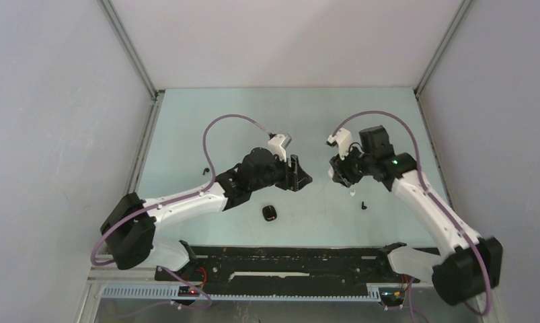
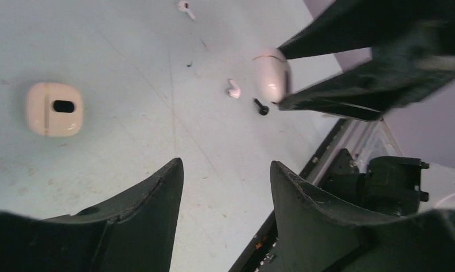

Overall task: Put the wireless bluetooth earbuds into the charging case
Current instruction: Pick up the charging case at the center of the board.

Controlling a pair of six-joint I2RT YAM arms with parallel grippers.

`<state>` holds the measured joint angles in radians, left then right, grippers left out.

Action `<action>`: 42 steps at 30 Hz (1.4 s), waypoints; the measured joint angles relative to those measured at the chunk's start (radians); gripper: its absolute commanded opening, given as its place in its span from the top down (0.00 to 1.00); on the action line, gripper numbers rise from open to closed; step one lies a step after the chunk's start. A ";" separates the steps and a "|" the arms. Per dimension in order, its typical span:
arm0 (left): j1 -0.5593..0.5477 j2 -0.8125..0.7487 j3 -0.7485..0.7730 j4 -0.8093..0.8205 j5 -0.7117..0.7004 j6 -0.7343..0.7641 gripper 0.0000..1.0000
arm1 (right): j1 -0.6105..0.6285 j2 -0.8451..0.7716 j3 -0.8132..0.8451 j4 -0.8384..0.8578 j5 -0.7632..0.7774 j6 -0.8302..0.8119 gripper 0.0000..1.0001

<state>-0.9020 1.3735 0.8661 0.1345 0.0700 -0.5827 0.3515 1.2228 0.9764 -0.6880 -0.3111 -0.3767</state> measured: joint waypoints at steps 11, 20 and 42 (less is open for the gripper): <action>0.023 0.162 0.028 0.176 0.304 -0.123 0.40 | 0.007 -0.229 -0.116 -0.013 -0.180 -0.115 0.73; 0.030 0.272 0.077 0.269 0.437 -0.224 0.45 | 0.014 -0.272 -0.118 -0.024 -0.226 -0.143 0.73; 0.039 0.351 0.111 0.350 0.554 -0.315 0.97 | 0.014 -0.283 -0.147 -0.028 -0.264 -0.133 0.30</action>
<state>-0.8635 1.7245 0.9771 0.4847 0.6243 -0.8982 0.3653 0.9398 0.8295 -0.7162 -0.5751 -0.5098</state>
